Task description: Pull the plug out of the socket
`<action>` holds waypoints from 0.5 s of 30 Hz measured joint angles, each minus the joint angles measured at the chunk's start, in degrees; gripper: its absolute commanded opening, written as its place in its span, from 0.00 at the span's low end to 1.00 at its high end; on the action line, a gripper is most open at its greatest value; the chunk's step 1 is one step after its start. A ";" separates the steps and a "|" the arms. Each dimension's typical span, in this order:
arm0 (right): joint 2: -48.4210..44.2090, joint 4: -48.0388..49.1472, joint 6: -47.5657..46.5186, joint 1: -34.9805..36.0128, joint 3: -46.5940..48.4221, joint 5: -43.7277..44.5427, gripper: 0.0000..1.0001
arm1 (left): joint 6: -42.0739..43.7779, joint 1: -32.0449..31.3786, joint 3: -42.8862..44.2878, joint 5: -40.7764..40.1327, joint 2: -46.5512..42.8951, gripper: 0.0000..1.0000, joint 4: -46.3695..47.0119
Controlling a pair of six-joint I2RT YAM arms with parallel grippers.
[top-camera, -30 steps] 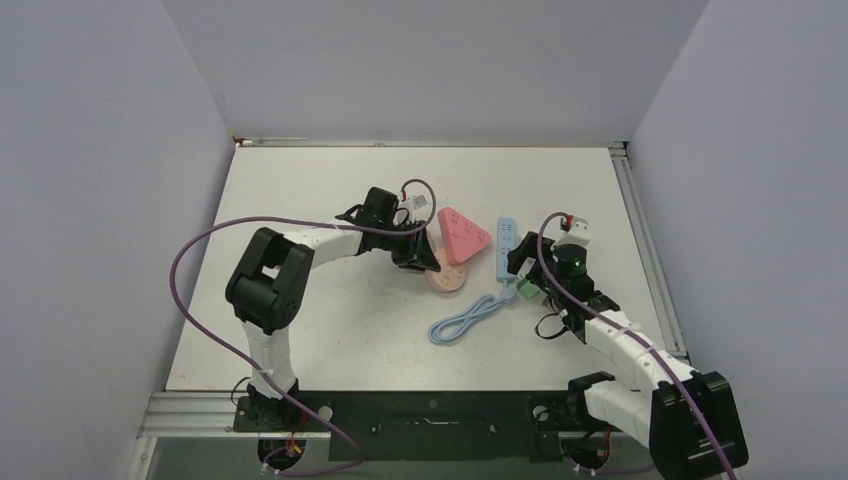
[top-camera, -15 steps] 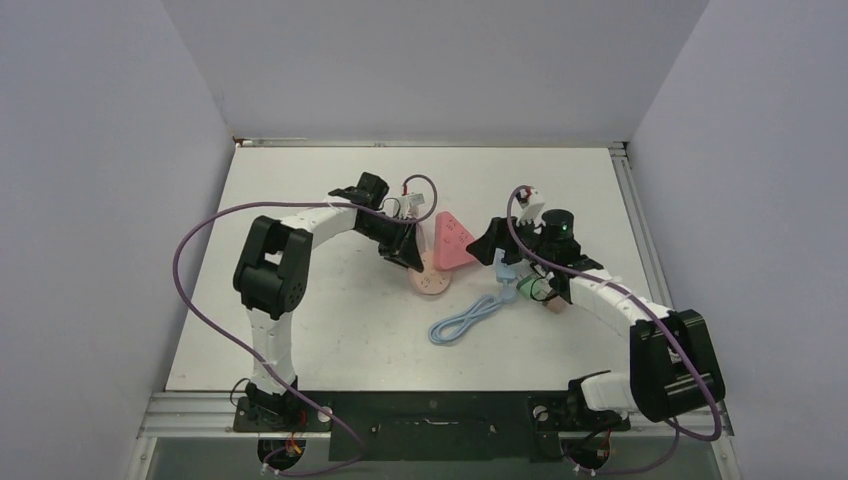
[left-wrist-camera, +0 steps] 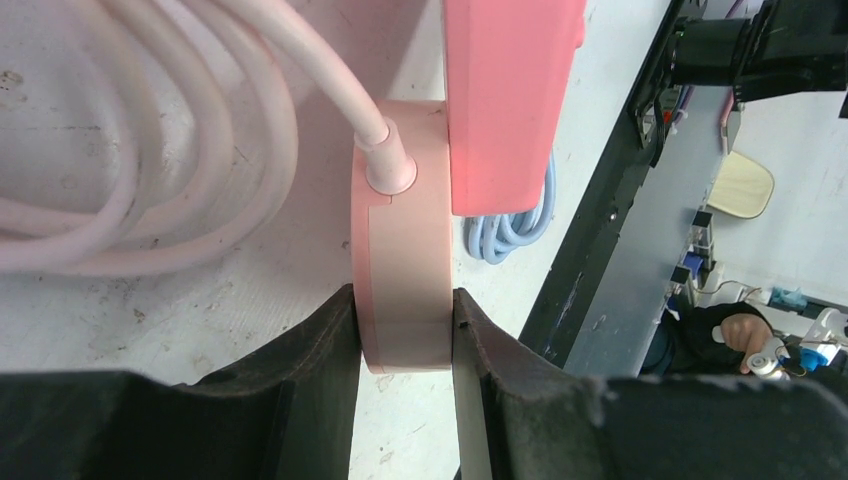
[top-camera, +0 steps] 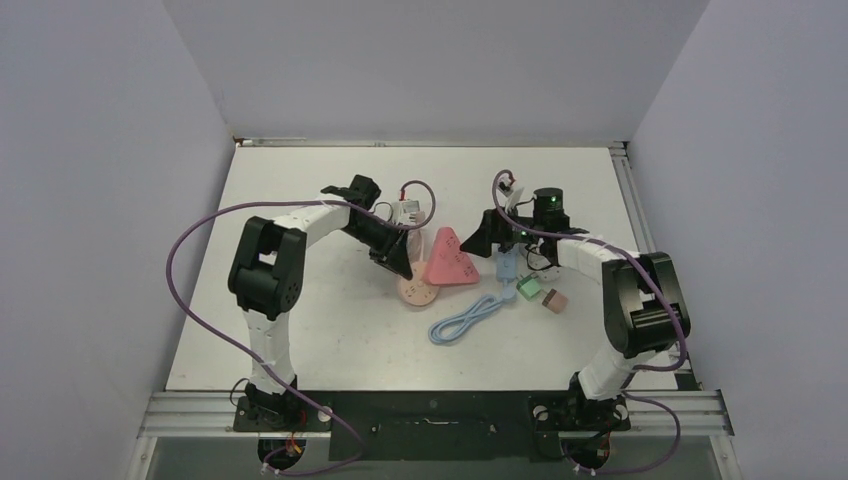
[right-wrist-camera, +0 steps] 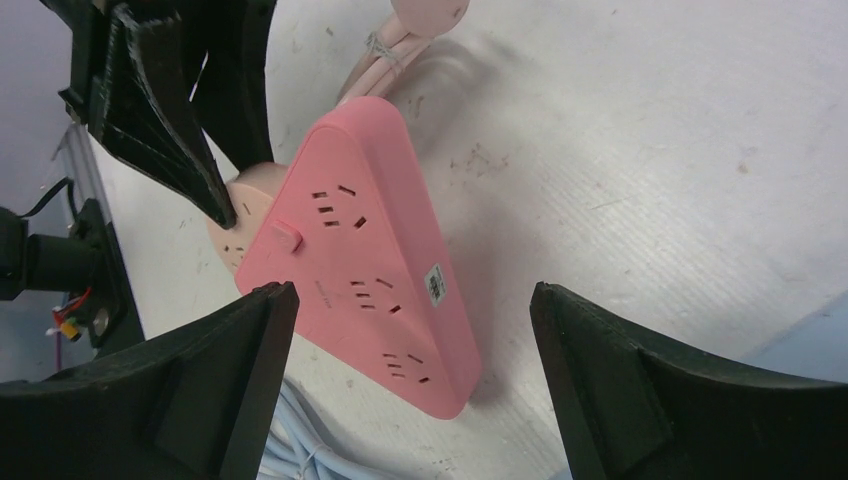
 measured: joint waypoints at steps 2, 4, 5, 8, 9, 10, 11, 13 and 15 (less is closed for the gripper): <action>2.54 -0.15 -0.11 -0.15 0.04 -2.60 0.91 | 1.09 -0.15 -0.02 -0.04 -0.55 0.00 -0.50; 4.15 -0.20 -0.07 -0.15 0.04 -4.90 0.92 | 2.08 -0.39 -0.02 -0.04 -1.16 0.00 -0.83; 4.57 -0.20 -0.07 -0.04 0.04 -6.14 0.92 | 2.51 -0.61 -0.02 -0.07 -1.49 0.00 -0.92; 4.74 -0.13 -0.11 0.68 0.07 -8.57 0.93 | 3.43 -1.60 -0.02 -0.13 -2.25 0.00 -1.27; 4.74 -0.11 -0.13 1.07 0.17 -9.18 0.96 | 3.65 -2.08 -0.02 -0.24 -2.47 0.00 -1.40; 4.79 -0.15 -0.15 1.55 0.24 -9.62 0.97 | 3.87 -2.43 -0.02 -0.33 -2.62 0.00 -1.49; 4.85 -0.15 -0.17 2.01 0.26 -10.16 0.98 | 4.04 -2.82 -0.02 -0.50 -2.73 0.00 -1.57; 5.46 -0.07 -0.20 3.08 0.52 -11.28 0.92 | 4.20 -3.32 -0.02 -1.05 -2.97 0.00 -1.55; 6.27 -0.11 -0.22 4.11 0.59 -11.76 0.89 | 4.17 -3.39 -0.02 -1.64 -3.28 0.00 -1.44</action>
